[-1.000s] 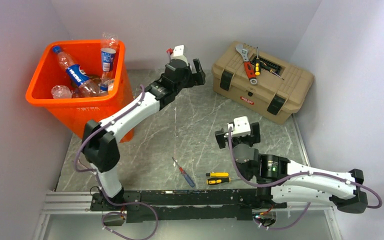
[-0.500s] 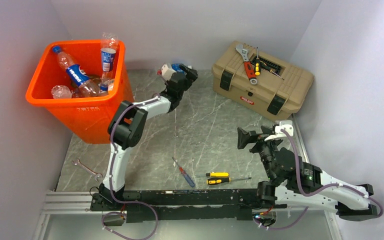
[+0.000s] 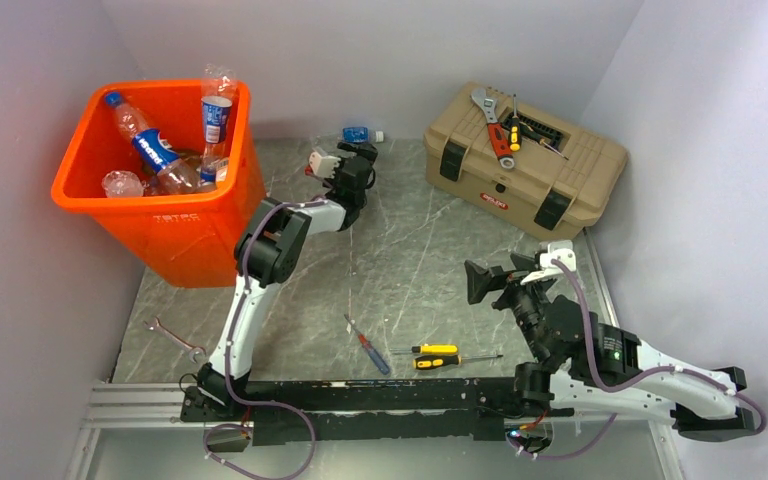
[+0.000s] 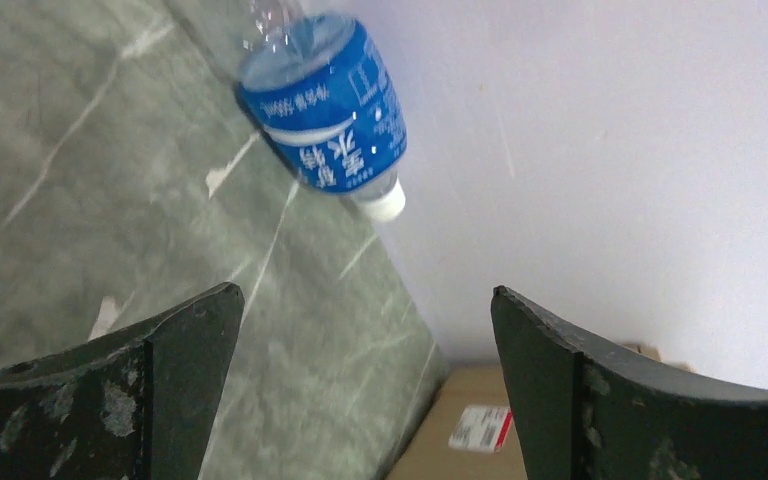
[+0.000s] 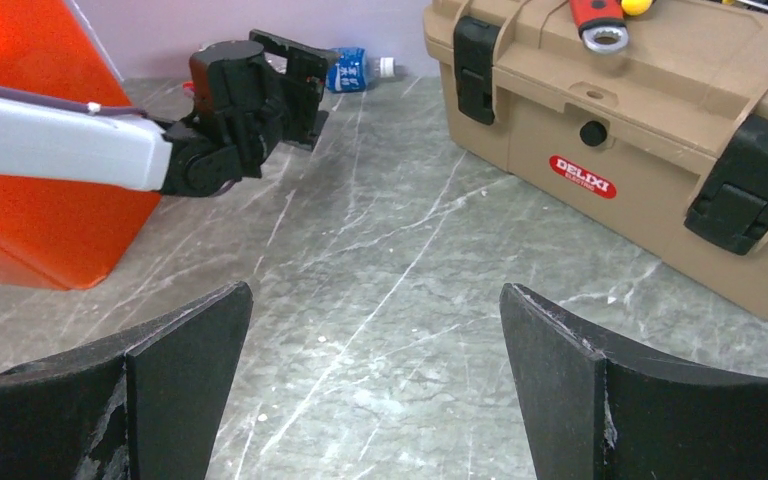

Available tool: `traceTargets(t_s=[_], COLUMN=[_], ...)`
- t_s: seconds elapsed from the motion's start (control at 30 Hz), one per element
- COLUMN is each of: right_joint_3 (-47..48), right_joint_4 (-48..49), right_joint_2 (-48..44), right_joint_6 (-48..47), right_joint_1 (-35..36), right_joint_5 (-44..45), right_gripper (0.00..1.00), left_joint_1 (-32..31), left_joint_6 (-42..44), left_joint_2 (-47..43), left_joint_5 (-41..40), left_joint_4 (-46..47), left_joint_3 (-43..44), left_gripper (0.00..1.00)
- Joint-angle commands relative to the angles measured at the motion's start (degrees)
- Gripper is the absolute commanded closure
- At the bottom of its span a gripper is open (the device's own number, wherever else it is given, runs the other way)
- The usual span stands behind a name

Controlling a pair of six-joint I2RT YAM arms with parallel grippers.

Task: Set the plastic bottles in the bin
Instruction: Pick up the plastic bottle from the corner of the board.

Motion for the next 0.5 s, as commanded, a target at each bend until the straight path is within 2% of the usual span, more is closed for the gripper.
traceTargets(t_s=[0.0, 0.3, 0.47], right_joint_3=[-1.09, -1.53, -2.35], right_joint_4=[1.35, 2.27, 2.19], right_joint_2=[-2.00, -2.36, -2.77], right_joint_6=[1.66, 1.39, 2.23], right_joint_1=[0.32, 0.32, 0.32], right_joint_5=[-0.80, -0.37, -0.60], right_gripper=[0.00, 0.00, 0.00], left_joint_1=[1.63, 4.40, 5.57], left_joint_6=[-5.23, -10.73, -11.17], left_joint_2=[4.49, 11.44, 16.15], left_joint_5=[-4.18, -3.60, -2.61], left_joint_4=[-3.70, -9.57, -13.83], left_joint_3=[7.22, 16.24, 24.05], left_gripper=[0.00, 0.01, 0.00])
